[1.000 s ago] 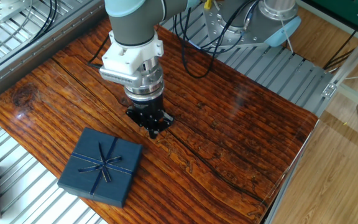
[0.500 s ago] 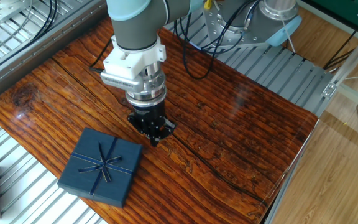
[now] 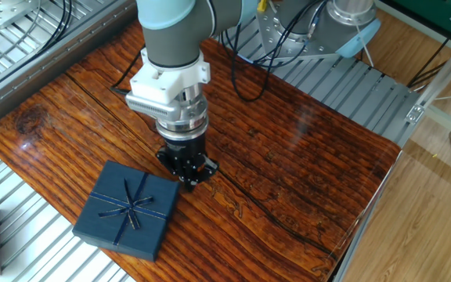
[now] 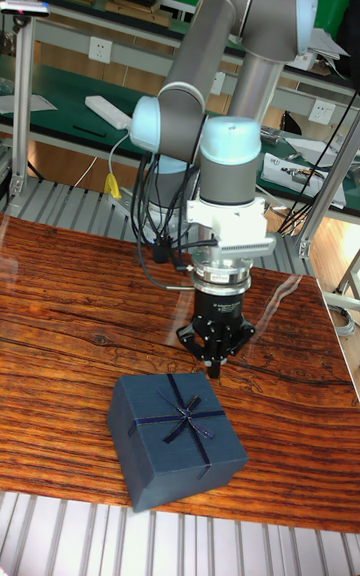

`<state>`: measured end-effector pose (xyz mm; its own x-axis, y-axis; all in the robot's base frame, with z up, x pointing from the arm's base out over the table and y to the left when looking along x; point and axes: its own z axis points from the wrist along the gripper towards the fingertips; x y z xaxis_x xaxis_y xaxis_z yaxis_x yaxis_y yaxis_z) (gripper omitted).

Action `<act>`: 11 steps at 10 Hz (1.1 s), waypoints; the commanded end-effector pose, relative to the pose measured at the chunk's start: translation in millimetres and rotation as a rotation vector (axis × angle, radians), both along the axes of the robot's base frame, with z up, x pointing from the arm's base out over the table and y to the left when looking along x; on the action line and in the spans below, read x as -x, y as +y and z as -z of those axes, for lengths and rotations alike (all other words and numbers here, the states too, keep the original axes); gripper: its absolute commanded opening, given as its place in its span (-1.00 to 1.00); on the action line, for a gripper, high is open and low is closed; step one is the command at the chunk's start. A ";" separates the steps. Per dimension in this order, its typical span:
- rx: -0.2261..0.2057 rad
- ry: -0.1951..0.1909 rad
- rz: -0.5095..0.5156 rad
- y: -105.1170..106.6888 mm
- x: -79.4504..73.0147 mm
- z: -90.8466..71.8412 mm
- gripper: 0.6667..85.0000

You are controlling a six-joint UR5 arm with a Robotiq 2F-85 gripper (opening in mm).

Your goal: Slide the outer casing onto the gift box

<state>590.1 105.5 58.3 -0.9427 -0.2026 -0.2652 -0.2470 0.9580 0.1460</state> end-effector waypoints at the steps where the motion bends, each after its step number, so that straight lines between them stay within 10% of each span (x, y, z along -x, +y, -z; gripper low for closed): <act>1: 0.009 -0.021 0.018 -1.1 -8.5 -6.1 -0.99; 11: 0.126 -0.061 0.004 -13.2 -15.5 -6.0 -0.99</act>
<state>603.7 92.9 62.9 -0.9283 -0.2356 -0.2877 -0.2515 0.9677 0.0190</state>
